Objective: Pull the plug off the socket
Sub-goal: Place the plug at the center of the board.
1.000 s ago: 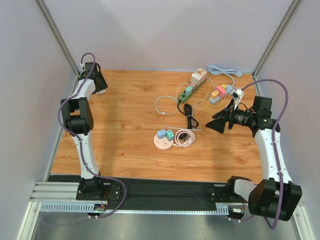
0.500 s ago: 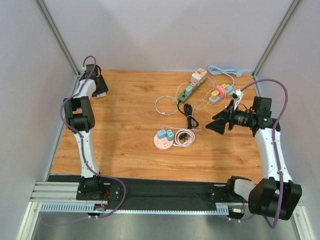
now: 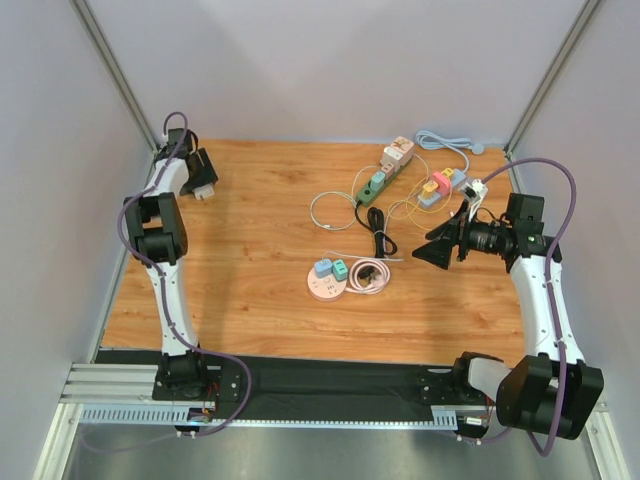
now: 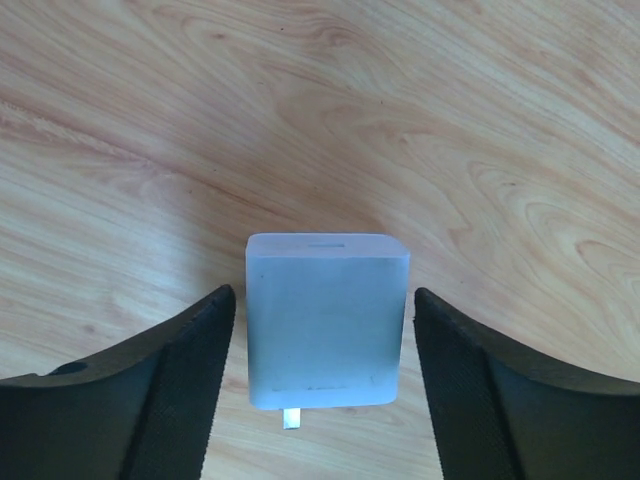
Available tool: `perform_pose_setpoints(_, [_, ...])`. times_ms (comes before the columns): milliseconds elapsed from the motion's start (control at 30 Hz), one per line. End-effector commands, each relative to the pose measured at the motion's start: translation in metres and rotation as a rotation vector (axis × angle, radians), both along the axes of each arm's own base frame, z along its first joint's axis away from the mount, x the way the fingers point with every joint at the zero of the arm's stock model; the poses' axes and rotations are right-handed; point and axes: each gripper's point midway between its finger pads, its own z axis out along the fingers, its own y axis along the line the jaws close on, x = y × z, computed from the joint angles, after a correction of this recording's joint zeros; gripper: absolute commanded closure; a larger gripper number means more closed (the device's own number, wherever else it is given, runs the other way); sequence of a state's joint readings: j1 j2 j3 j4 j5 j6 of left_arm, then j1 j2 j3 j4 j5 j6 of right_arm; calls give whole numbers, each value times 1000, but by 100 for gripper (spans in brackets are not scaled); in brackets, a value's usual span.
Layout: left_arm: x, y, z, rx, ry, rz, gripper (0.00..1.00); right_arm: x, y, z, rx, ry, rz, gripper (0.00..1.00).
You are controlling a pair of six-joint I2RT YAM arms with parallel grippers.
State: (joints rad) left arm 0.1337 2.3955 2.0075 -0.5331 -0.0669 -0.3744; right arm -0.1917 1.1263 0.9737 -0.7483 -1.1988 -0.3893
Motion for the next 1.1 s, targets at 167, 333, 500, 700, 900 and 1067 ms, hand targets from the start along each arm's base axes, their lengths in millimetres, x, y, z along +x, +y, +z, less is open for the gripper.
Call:
perform_pose_setpoints(167, [-9,-3,75,-8,-121,-74,16,-1,-1,19,1,-85,20,8])
perform_pose_setpoints(333, [-26,-25,138,38,-256,-228,13,-4,0,21,1,-100,26,8])
perform_pose_setpoints(500, [-67,-81,178,70,-335,-431,12,-8,3,24,19,-109,48,8])
perform_pose_setpoints(700, [-142,-170,182,-63,-364,-727,13,-12,4,25,22,-121,63,8])
perform_pose_setpoints(900, [-225,-239,166,-115,-463,-1103,16,-16,6,27,30,-138,78,8])
perform_pose_setpoints(1067, [-257,-260,143,-70,-477,-1281,14,-18,8,29,41,-141,91,8])
